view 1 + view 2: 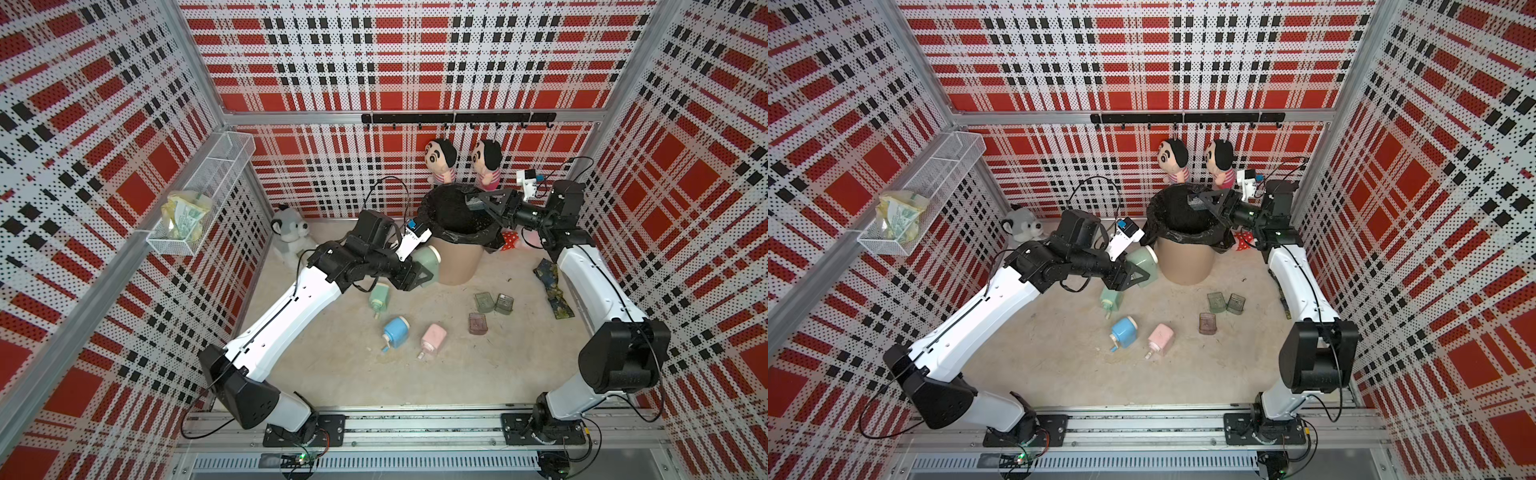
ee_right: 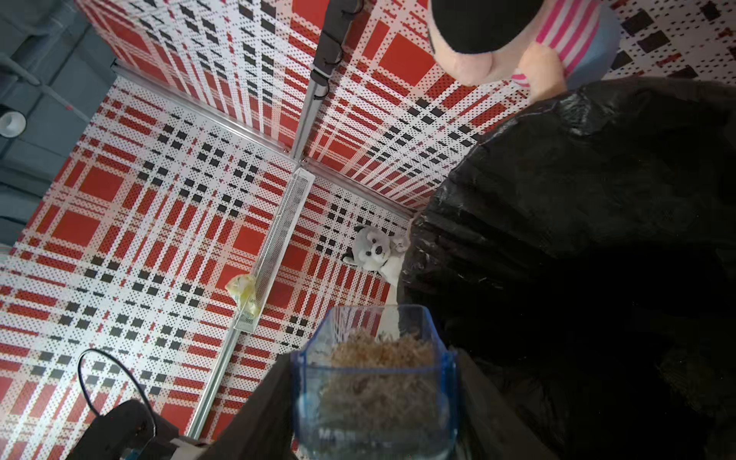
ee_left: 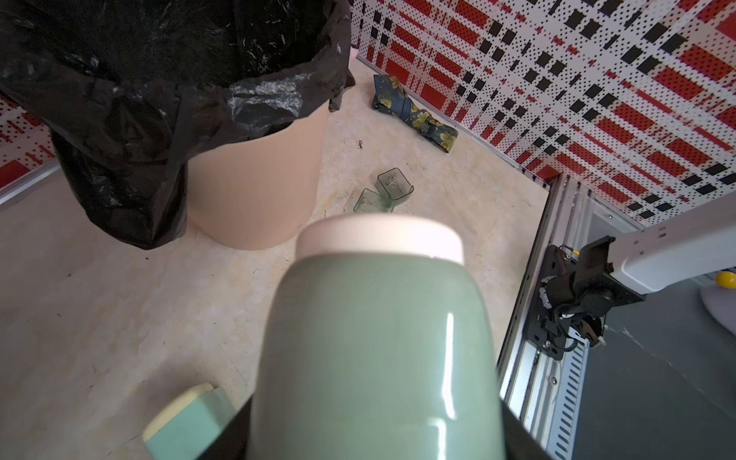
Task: Take out the pencil sharpener tray and clean the shavings
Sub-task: Pour the shavings into the trash bin.
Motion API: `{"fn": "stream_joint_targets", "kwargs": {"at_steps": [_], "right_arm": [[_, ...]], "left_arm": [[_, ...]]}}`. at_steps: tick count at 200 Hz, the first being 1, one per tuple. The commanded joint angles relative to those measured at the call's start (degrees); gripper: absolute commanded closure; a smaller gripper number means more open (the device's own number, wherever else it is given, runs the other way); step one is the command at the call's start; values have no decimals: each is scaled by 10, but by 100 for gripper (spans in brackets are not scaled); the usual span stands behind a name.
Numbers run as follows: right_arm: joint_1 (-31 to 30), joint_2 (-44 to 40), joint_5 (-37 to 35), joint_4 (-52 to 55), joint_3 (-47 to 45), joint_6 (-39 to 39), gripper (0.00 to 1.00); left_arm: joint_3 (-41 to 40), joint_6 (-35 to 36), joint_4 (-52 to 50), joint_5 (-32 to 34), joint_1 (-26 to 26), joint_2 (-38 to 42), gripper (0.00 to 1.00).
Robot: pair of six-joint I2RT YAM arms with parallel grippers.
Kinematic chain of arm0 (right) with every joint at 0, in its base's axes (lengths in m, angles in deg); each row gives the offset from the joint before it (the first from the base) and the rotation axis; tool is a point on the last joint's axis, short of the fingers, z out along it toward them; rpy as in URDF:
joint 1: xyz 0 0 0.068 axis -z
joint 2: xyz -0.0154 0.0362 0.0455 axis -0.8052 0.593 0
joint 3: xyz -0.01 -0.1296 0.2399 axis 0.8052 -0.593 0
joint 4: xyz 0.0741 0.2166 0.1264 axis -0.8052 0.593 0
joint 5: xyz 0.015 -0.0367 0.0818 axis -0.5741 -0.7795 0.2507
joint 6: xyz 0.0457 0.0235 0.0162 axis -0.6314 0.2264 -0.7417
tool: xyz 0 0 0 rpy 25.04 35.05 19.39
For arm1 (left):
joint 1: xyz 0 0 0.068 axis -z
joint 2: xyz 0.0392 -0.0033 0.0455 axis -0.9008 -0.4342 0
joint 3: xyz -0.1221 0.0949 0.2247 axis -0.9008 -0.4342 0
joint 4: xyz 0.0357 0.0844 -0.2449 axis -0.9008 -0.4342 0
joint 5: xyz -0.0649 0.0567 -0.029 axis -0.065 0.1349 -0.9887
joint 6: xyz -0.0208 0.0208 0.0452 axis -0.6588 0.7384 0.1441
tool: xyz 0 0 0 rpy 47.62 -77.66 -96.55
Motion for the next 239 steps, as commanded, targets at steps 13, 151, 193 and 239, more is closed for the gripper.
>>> {"fn": "stream_joint_targets", "kwargs": {"at_steps": [13,151,193,239], "right_arm": [[3,12,-19,-37,-6,-83,49],[2,-1,-57,-175,-71,-360,50],[2,-7,-79,-210,-82,-437,49],[-9,-11,-111,-221,-63,-500,49]], "left_arm": [[3,8,23,11,4,10,59],[-16,11,34,5,5,43,57],[-15,10,35,1,6,43,57],[-15,8,35,-3,7,48,57]]}}
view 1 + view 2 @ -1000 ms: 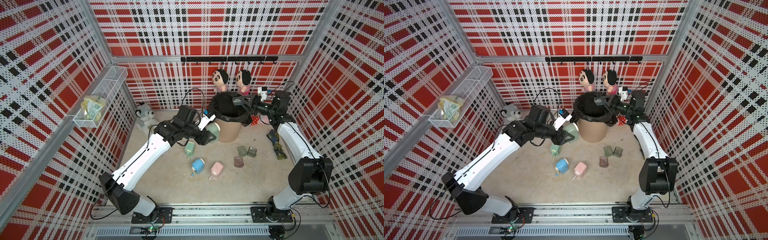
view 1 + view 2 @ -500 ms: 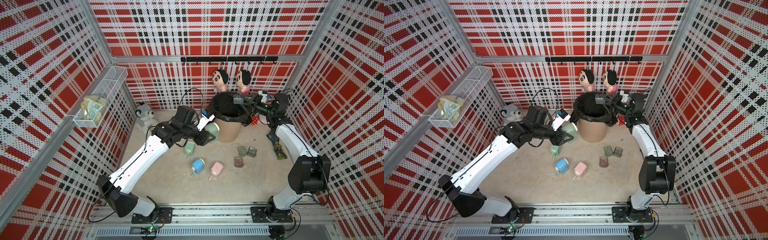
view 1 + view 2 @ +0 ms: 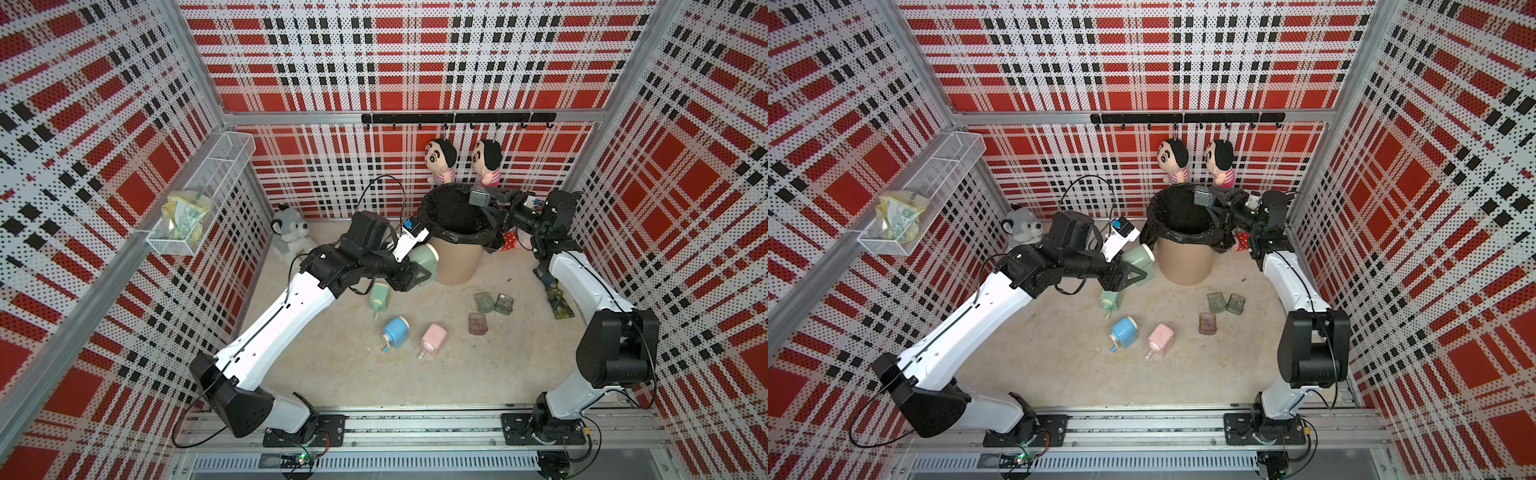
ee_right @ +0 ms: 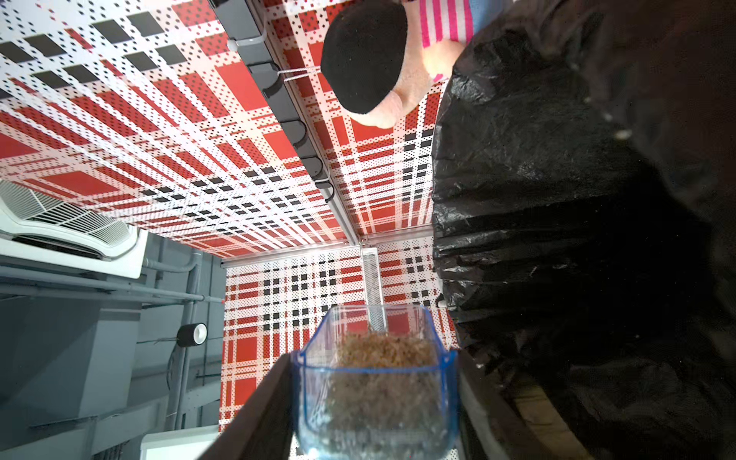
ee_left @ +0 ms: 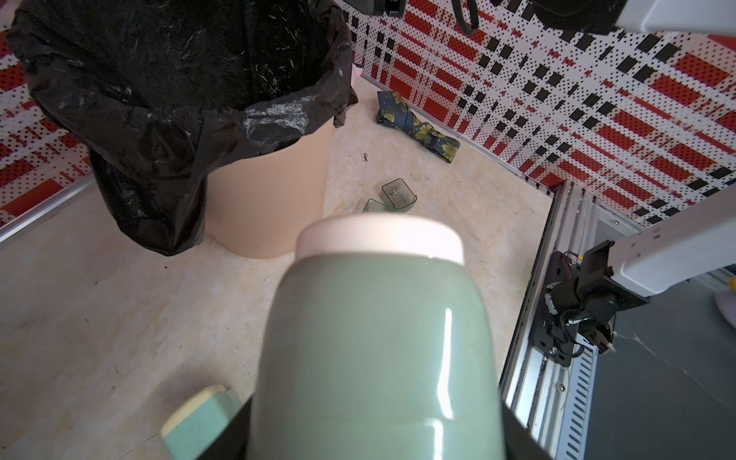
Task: Take out the pencil sharpener tray and clean the shavings
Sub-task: Pour the shavings into the trash bin.
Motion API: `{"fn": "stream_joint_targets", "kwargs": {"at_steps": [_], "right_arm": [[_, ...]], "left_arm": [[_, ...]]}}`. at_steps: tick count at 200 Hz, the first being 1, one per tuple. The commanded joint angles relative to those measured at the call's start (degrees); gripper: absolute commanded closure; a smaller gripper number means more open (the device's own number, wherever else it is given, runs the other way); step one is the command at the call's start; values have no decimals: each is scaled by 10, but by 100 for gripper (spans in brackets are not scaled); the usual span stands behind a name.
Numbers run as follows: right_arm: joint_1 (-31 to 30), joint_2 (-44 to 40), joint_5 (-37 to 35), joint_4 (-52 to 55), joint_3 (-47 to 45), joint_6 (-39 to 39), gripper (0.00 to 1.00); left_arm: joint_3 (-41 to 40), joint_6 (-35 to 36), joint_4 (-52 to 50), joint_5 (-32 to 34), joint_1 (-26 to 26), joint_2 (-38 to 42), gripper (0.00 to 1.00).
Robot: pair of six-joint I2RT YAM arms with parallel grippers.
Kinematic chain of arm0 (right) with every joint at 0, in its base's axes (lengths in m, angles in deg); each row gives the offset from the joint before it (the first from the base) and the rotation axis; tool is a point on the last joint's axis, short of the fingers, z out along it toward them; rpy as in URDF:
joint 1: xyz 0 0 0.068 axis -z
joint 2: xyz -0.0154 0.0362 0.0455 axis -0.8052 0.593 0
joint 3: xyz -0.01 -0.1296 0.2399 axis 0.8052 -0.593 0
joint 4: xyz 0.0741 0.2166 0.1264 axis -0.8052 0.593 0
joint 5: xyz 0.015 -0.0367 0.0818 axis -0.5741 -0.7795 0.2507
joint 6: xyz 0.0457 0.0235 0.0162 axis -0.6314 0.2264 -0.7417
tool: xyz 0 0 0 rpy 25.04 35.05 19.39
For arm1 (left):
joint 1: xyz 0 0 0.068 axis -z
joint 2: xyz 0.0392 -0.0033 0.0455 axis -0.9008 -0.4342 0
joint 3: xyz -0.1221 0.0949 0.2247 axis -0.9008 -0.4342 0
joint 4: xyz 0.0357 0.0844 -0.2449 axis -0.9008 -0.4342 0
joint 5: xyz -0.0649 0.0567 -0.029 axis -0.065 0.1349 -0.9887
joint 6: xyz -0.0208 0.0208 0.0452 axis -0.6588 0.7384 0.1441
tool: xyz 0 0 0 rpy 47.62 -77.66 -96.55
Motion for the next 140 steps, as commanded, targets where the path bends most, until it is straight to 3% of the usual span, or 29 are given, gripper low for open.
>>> {"fn": "stream_joint_targets", "kwargs": {"at_steps": [1,78,140], "right_arm": [[-6,-24,-27,-33,15,-51,49],[-39,-21,-83,-122,-1,-172,49],[-51,-37,-115,-125,-43,-168,50]], "left_arm": [[-2,5,22,-14,4,19,57],[5,-2,33,-32,3,13,57],[2,-5,31,-26,2,19,58]]}}
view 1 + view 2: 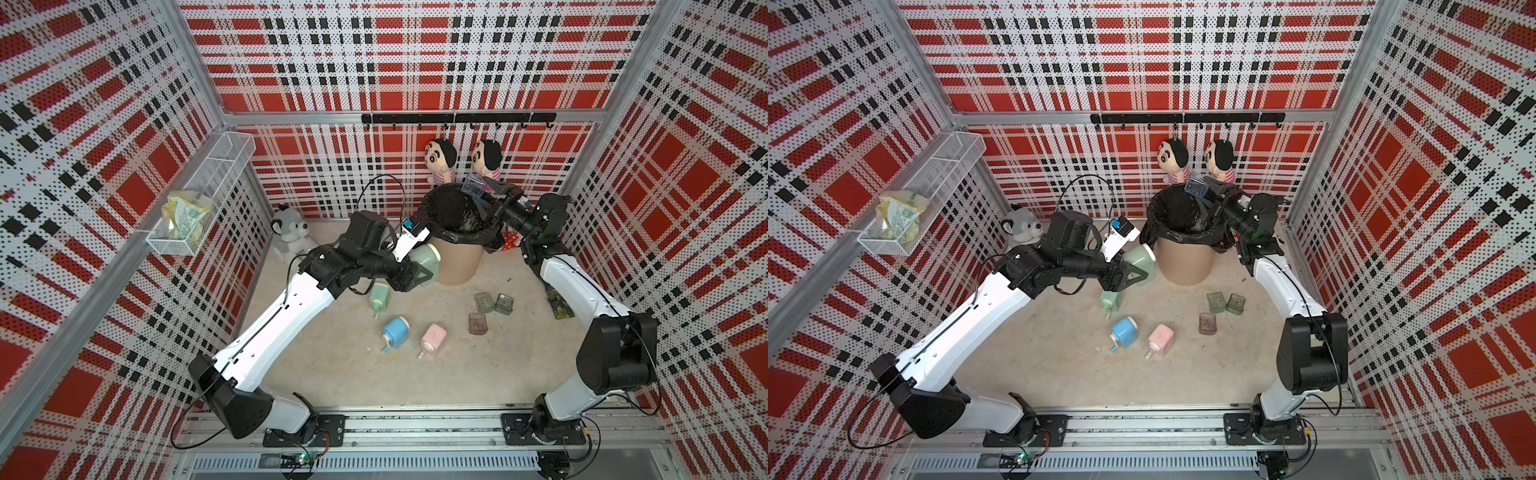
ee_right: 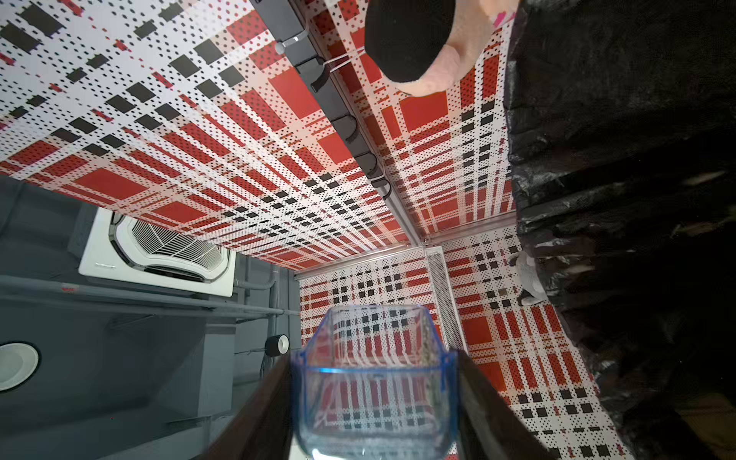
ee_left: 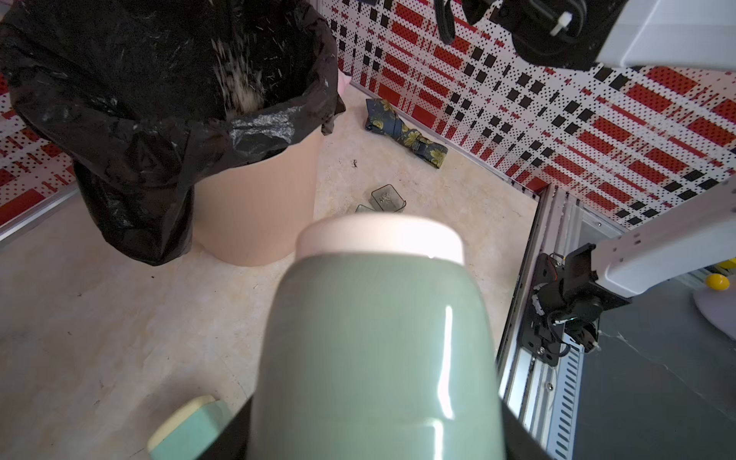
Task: Take out the pencil sharpener tray and clean the shavings
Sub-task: Pour the shavings into the trash bin, then place the pencil sharpener at the center of the board.
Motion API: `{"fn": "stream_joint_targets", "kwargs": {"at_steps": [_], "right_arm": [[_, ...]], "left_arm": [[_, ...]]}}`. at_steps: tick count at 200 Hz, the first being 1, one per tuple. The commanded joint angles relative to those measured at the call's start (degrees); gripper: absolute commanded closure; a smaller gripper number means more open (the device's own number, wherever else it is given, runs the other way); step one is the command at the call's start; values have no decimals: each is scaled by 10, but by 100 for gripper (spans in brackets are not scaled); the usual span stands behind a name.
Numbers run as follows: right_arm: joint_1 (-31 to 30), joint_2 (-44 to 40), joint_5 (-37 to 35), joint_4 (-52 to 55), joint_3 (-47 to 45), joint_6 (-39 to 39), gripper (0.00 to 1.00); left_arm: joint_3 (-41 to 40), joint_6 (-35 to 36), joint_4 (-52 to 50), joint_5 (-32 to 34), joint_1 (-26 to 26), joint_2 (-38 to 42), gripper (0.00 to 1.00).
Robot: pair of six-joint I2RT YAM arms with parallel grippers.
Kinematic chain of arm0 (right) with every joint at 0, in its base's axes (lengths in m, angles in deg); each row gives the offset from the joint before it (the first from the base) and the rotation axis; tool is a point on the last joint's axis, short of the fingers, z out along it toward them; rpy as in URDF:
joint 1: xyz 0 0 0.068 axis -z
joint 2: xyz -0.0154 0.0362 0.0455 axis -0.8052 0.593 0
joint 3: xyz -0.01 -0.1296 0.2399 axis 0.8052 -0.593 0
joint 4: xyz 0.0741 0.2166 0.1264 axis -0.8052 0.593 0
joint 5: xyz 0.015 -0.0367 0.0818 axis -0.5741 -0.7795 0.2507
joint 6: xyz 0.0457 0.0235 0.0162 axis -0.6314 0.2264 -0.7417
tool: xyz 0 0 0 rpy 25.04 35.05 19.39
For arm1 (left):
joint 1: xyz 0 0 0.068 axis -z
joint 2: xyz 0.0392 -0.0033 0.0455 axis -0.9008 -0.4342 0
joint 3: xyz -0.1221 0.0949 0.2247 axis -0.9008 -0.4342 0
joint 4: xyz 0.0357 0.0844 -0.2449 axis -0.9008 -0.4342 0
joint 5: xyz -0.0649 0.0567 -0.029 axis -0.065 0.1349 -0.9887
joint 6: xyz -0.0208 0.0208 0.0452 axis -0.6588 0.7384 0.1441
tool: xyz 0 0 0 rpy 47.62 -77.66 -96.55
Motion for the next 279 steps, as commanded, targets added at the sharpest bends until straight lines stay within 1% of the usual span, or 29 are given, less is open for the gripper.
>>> {"fn": "stream_joint_targets", "kwargs": {"at_steps": [1,22,52,65,92,114,159,184,218,245,279], "right_arm": [[-1,-20,-17,-21,-12,-5,50],[0,-22,-18,-31,-10,-8,50],[-1,-18,-11,-21,-4,16,51],[-1,-24,-9,-3,3,43,51],[0,-26,13,49,35,122,50],[-3,-32,20,125,59,220,49],[-11,-78,3,238,39,386,50],[-27,-118,-42,324,34,495,49],[-82,-181,-149,406,-1,620,50],[-134,-228,-233,428,-48,678,49],[-203,-280,-333,441,-114,723,49]], "left_arm": [[1,-2,24,-7,1,16,58],[-1,-1,24,-7,1,18,58],[1,-2,24,-5,0,16,58],[1,-2,24,-3,0,15,58],[-2,-6,28,21,0,15,58],[-11,-18,46,51,0,14,57],[-78,-60,131,123,14,16,58],[-121,-81,177,167,19,15,59],[-182,-103,232,212,27,15,59],[-233,-116,273,238,36,15,59],[-285,-127,320,252,44,1,59]]}}
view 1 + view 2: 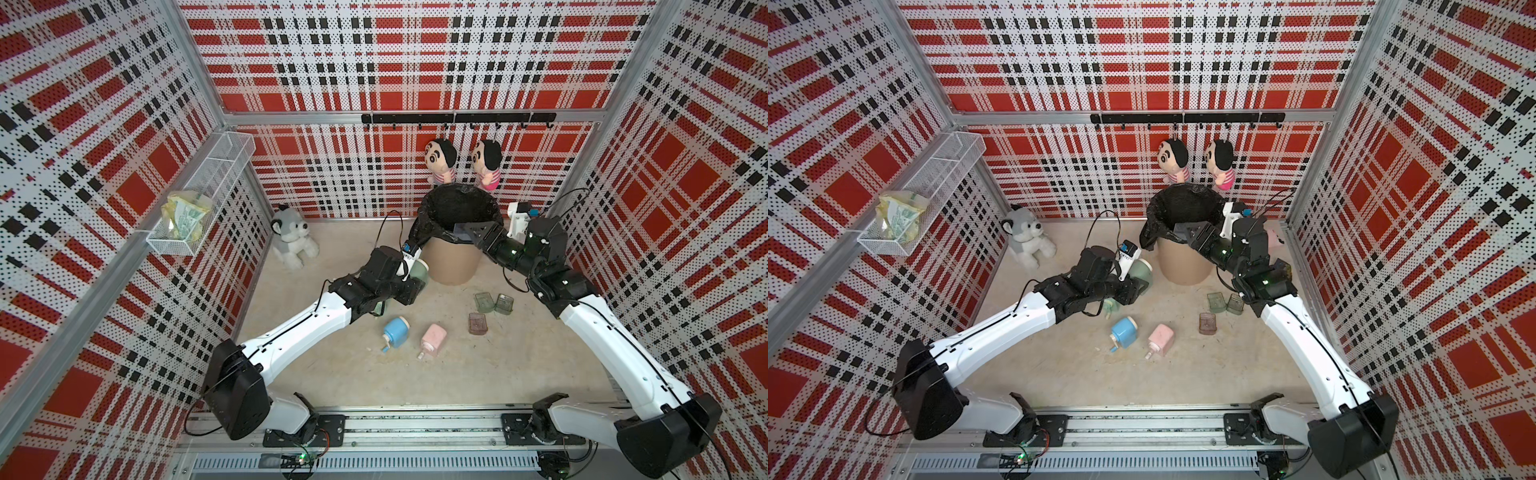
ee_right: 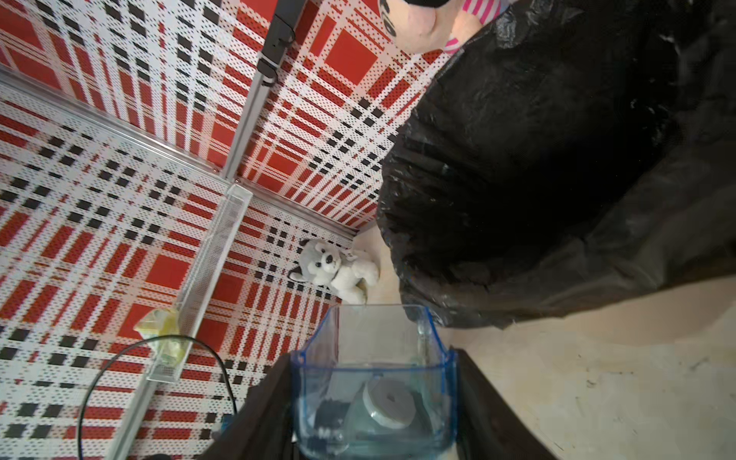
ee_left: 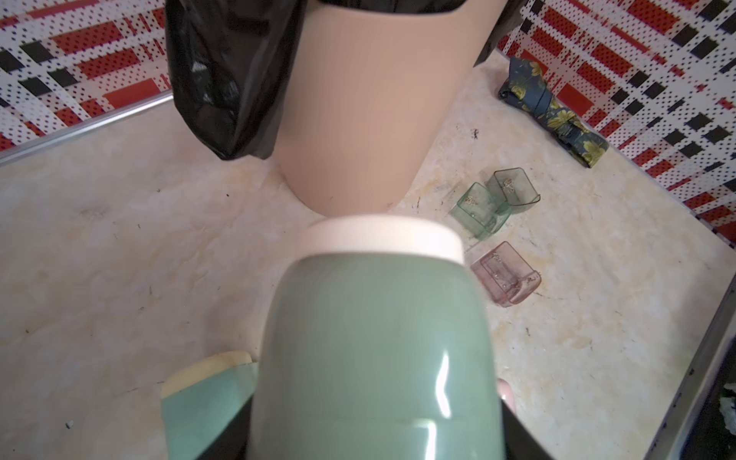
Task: Take out the pencil sharpener tray and clean the shavings
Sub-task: Place the pencil sharpener at the center of the board.
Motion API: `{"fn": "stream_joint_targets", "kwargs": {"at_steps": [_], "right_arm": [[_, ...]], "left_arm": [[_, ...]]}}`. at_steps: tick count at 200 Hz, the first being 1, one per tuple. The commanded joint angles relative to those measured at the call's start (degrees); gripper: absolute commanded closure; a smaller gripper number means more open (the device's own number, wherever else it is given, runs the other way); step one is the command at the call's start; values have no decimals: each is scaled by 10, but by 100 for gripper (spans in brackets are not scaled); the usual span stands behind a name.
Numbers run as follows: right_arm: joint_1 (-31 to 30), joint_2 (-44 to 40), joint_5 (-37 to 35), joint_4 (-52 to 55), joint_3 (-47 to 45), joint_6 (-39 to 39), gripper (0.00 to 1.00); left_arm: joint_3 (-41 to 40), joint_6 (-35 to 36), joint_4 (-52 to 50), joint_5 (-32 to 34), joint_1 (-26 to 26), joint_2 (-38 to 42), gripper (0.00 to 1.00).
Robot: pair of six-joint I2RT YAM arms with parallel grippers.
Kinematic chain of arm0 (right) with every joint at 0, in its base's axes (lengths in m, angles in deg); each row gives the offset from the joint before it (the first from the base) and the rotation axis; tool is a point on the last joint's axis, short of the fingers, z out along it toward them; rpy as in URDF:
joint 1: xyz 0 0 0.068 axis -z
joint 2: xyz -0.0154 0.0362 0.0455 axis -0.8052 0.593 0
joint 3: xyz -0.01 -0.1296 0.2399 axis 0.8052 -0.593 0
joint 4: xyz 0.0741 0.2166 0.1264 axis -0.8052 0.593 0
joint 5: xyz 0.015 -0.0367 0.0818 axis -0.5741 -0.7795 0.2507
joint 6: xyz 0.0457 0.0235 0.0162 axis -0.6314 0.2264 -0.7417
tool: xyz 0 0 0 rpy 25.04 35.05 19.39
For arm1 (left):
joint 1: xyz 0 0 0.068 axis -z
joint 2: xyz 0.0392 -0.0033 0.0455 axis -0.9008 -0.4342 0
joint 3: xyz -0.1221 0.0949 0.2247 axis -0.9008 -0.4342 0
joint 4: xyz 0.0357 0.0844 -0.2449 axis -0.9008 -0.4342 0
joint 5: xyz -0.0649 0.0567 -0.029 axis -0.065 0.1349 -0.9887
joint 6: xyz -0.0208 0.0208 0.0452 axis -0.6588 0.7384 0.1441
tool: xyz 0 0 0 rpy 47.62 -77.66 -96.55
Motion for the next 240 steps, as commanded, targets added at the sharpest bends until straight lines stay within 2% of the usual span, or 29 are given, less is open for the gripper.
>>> {"fn": "stream_joint_targets", "kwargs": {"at_steps": [1,63,129,197,240], "right_arm": [[-38,-33,-110,29,-38,70,49],[-160,-83,-274,-14,-197,96,49],[-184,-89,-351,-117,-340,92,49],[-185,-17,-365,-226,-406,100,49],[-185,52,-363,-288,-420,96,49]], "left_arm": [[-23,-16,72,25,7,-3,59],[-92,-39,155,58,9,-40,59],[-121,-54,218,83,17,-109,61],[-128,-52,261,108,13,-177,62],[-130,-51,278,109,8,-197,58]]}}
